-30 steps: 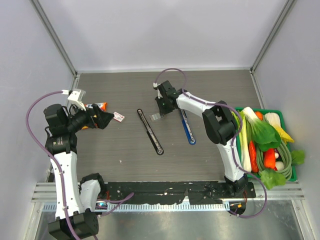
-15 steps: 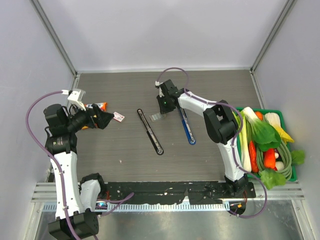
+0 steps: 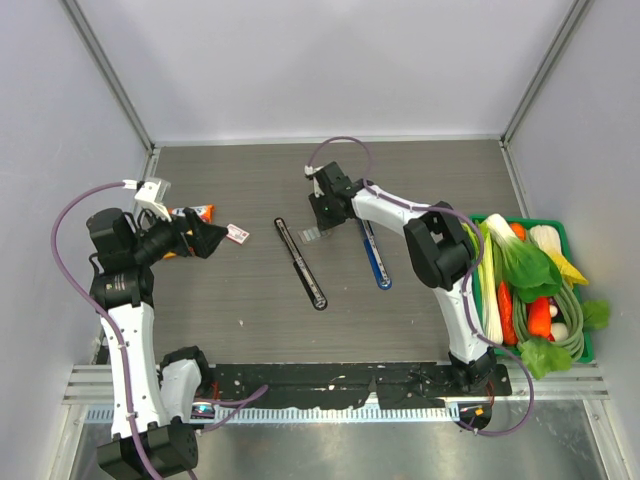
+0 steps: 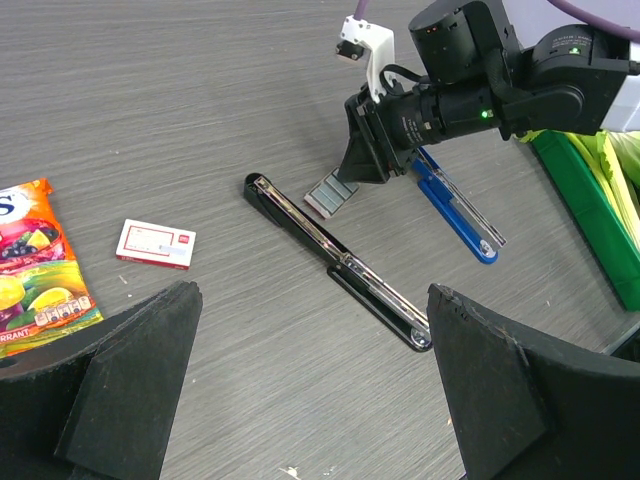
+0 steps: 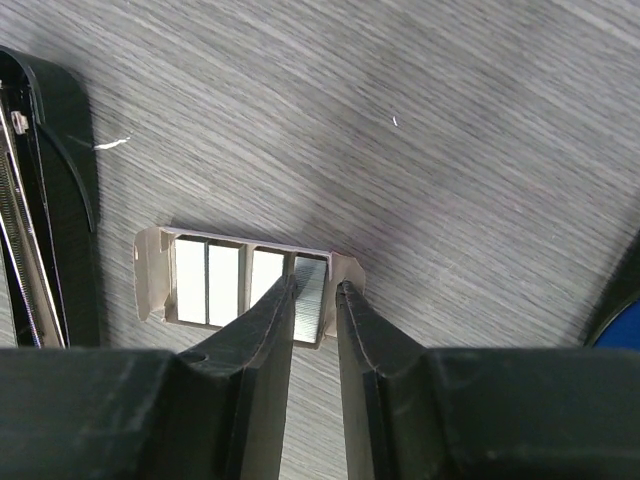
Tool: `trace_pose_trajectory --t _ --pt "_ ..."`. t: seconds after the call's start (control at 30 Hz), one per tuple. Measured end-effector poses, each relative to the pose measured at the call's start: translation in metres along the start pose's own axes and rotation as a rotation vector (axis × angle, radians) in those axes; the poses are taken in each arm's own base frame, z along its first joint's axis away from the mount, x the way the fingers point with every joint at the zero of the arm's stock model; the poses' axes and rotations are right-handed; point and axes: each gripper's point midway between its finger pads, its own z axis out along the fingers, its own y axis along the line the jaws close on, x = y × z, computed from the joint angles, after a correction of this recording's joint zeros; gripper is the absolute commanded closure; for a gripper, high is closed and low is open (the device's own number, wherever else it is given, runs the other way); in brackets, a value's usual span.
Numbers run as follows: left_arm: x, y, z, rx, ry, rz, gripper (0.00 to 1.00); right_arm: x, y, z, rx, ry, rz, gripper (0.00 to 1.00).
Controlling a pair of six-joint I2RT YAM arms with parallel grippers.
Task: Load the staples into the stapler
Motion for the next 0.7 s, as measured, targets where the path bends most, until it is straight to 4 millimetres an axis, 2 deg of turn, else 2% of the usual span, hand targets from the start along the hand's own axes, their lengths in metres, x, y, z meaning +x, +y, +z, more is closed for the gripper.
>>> trace_pose_trajectory --t 0.23,0.57,0.7 --pt "0.0 0.0 0.0 0.0 0.0 0.0 0.0 0.001 0.001 0.0 0.013 -0.001 -0.016 0.71" --pt "0.0 0.0 0.0 0.002 0.0 -0.001 0.0 0.003 0.002 -0.003 0.118 0.02 -0.133 0.7" --pt "0.0 0.0 0.0 0.002 0.0 -0.001 0.0 0.012 0.0 -0.002 0.133 0.058 -0.157 0.7"
